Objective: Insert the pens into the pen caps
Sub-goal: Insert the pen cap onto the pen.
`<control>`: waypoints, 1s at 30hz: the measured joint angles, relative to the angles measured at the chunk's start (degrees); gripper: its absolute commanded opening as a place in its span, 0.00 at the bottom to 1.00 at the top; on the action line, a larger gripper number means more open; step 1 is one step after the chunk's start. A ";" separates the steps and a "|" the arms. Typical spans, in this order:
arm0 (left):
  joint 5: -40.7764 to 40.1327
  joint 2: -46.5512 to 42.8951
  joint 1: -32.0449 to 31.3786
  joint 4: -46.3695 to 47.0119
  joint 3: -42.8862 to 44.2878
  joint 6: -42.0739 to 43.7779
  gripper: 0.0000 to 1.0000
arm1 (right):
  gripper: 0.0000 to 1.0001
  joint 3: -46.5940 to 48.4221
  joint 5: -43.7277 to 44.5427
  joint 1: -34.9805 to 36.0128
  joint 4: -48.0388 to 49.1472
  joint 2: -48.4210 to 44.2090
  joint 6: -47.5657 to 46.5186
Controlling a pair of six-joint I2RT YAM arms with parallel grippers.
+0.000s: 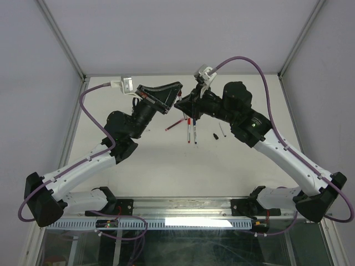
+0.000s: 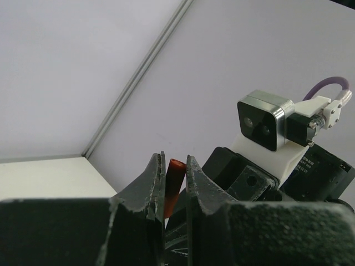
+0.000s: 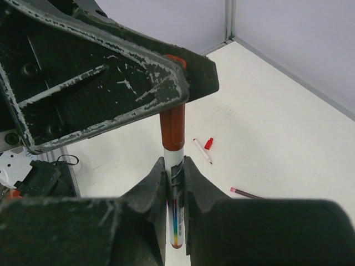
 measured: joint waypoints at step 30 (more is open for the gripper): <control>17.75 -1.38 -2.43 -28.74 0.87 -2.69 0.52 | 0.00 -23.85 6.71 -2.71 4.04 -18.80 11.78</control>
